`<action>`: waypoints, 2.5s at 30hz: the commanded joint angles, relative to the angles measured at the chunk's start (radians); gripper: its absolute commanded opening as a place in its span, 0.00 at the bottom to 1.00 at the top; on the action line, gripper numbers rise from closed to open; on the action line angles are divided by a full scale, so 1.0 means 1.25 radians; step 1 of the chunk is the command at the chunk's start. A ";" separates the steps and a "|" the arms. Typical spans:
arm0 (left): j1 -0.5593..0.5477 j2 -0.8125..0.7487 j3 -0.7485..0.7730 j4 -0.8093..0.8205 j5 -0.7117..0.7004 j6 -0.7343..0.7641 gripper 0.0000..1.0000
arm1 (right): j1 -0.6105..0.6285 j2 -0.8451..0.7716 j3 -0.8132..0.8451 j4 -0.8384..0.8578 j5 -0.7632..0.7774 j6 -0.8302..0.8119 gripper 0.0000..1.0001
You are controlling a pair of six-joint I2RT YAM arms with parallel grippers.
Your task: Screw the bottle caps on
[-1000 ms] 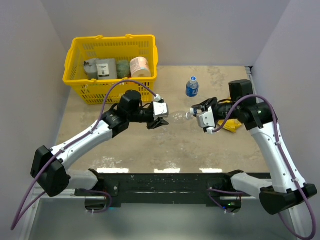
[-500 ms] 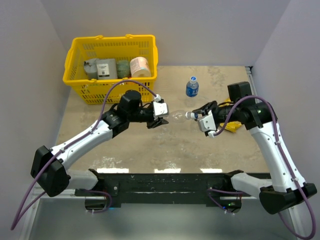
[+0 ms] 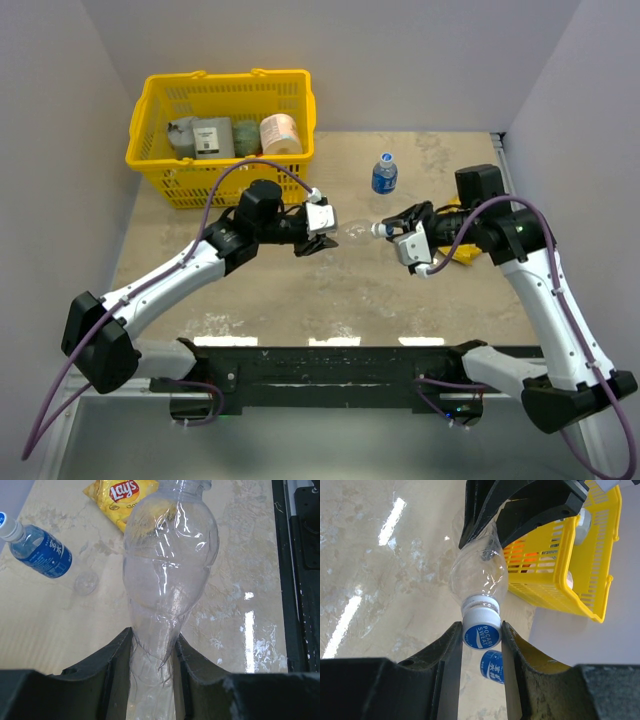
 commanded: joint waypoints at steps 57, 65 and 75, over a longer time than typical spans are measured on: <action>-0.218 0.121 -0.445 1.188 -0.408 1.183 0.00 | -0.113 0.345 0.097 0.594 -0.173 1.941 0.35; -0.210 0.047 -0.242 0.799 -0.729 0.866 0.00 | -0.171 0.342 0.105 0.685 -0.259 1.949 0.99; -0.016 -0.071 -0.027 0.057 -0.437 0.253 0.00 | -0.398 0.403 0.316 0.679 -0.332 1.667 0.99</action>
